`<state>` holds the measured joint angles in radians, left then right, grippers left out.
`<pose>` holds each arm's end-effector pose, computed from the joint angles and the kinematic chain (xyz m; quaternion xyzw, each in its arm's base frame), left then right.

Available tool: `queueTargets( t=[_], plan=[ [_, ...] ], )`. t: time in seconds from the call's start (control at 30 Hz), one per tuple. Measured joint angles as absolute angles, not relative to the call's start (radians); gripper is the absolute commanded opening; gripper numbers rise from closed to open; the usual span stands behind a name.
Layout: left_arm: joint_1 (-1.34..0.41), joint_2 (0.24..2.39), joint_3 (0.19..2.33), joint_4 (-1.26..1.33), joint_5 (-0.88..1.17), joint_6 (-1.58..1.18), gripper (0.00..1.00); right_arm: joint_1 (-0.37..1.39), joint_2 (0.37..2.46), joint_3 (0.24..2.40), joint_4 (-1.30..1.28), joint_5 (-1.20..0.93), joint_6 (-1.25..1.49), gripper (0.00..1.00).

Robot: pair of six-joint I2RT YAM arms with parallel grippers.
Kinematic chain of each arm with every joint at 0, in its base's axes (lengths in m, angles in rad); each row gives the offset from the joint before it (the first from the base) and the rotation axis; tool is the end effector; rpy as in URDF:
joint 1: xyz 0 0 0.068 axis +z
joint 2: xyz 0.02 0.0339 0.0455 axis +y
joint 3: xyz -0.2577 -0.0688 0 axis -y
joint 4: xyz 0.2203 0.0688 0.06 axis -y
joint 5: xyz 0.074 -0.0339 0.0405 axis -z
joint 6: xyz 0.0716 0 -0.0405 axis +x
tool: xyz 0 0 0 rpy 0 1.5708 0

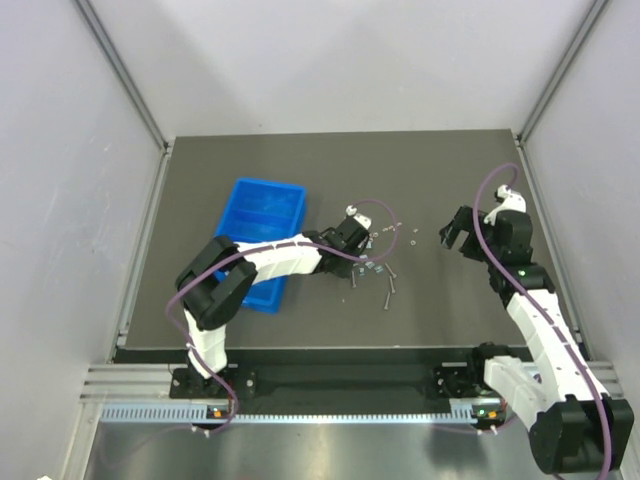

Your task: Sort the screws and nuts into containers

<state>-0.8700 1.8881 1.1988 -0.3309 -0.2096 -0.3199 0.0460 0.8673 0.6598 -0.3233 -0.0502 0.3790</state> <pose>0.2590 -0.2838 0.1418 0.2326 0.9288 -0.0681 0.2803 0.2063 0.0131 0.2497 0.1315 0.8576 0.1261 0.4810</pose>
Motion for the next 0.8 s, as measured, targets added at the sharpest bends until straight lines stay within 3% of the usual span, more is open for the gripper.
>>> queueTargets(
  t=[0.43, 0.8],
  plan=[
    [-0.868, 1.879, 1.198, -0.345, -0.238, -0.351, 0.06, 0.046, 0.852, 0.633, -0.33, -0.043, 0.387, 1.0],
    [-0.858, 1.72, 1.206, -0.466, -0.299, -0.448, 0.06, 0.046, 0.852, 0.628, -0.331, -0.043, 0.389, 1.0]
  ],
)
